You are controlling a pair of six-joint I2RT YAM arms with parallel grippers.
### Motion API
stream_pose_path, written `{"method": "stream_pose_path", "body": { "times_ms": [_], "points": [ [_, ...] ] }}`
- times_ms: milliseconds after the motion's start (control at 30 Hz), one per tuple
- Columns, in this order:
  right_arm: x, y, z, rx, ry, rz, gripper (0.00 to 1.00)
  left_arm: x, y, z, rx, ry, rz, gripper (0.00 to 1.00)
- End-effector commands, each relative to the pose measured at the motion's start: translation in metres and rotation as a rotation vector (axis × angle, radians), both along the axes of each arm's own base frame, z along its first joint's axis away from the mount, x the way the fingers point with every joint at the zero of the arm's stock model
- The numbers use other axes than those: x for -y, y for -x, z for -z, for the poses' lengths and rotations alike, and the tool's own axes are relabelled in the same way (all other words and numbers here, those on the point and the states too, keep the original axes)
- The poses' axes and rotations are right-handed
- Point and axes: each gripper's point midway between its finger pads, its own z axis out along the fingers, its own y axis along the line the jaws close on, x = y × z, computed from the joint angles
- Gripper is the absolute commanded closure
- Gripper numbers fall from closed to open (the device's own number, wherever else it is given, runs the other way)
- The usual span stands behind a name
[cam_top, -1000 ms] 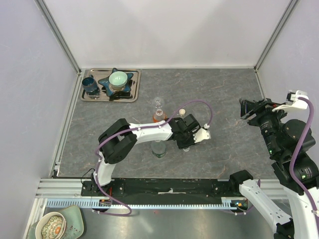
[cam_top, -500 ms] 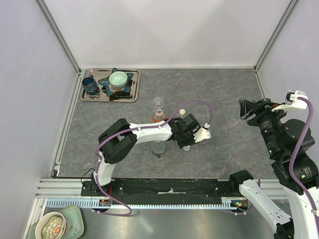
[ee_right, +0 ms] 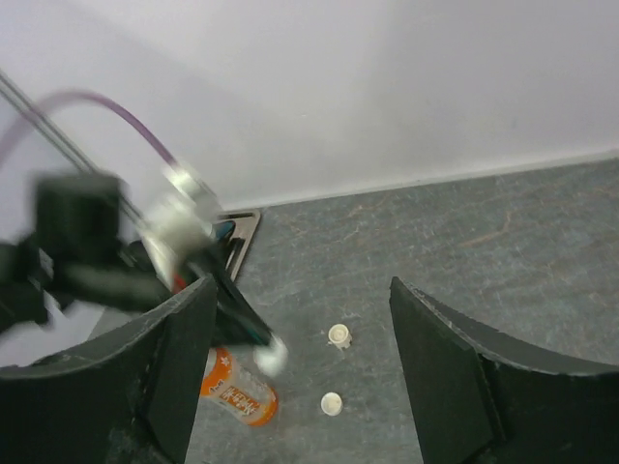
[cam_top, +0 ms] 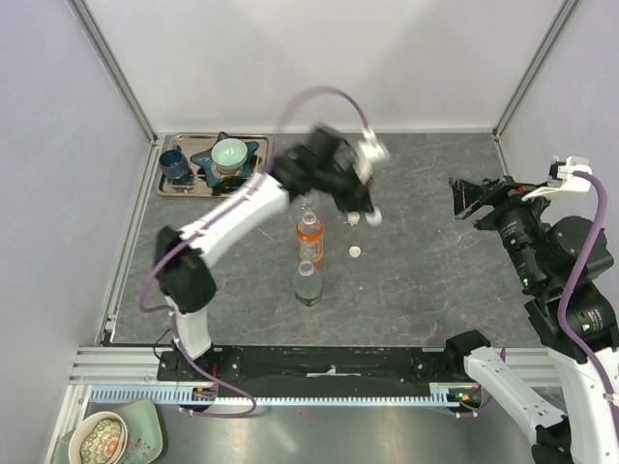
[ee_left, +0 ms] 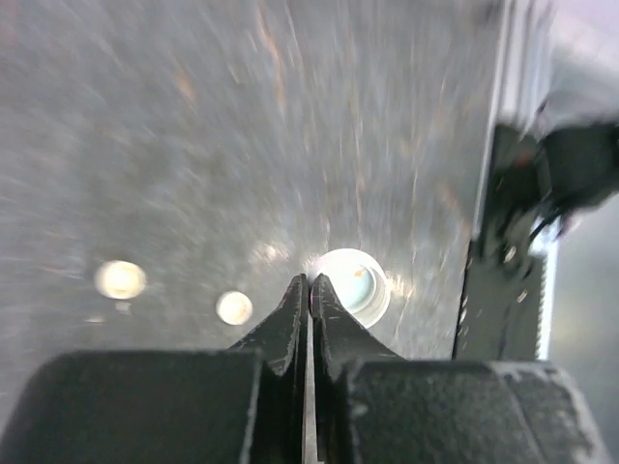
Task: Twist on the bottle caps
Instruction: Pick up the bottle cap from the center of the board.
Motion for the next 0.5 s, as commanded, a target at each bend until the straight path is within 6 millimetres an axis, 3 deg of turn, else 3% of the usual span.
{"method": "stream_pose_path", "body": {
  "times_ms": [0,67,100,133,167,200,233,267,300,367,400,467],
  "points": [
    [-0.024,0.004,-0.037,0.159,0.033,-0.144,0.18,-0.057,0.015,-0.174,-0.147,0.373,0.017,0.98],
    [-0.045,0.01,-0.041,0.246,0.099,-0.266,0.18,-0.077,0.027,-0.209,-0.168,0.454,0.046,0.98],
    [-0.055,0.016,-0.049,0.362,0.102,-0.324,0.17,-0.082,0.032,-0.215,-0.24,0.474,0.035,0.98],
    [-0.076,0.03,-0.049,0.438,0.125,-0.463,0.16,-0.086,0.04,-0.231,-0.235,0.529,0.094,0.98],
    [-0.085,0.027,-0.033,0.463,0.13,-0.507,0.16,-0.097,0.044,-0.247,-0.224,0.57,0.105,0.98],
    [-0.088,0.036,-0.05,0.576,0.126,-0.528,0.14,-0.1,0.049,-0.244,-0.364,0.57,0.085,0.98],
    [-0.095,0.037,-0.047,0.592,0.14,-0.567,0.14,-0.106,0.059,-0.25,-0.412,0.579,0.131,0.98],
    [-0.099,0.035,-0.044,0.606,0.167,-0.589,0.14,-0.11,0.057,-0.267,-0.322,0.641,0.197,0.98],
    [-0.106,0.027,-0.042,0.615,0.181,-0.613,0.14,-0.112,0.063,-0.262,-0.519,0.61,0.169,0.98],
    [-0.116,0.026,-0.038,0.644,0.215,-0.67,0.16,-0.116,0.07,-0.267,-0.467,0.643,0.26,0.98],
    [-0.118,0.027,-0.045,0.697,0.225,-0.671,0.17,-0.115,0.067,-0.265,-0.593,0.62,0.232,0.98],
    [-0.121,0.032,-0.049,0.752,0.254,-0.684,0.18,-0.113,0.063,-0.261,-0.627,0.621,0.227,0.98]
  ]
}}
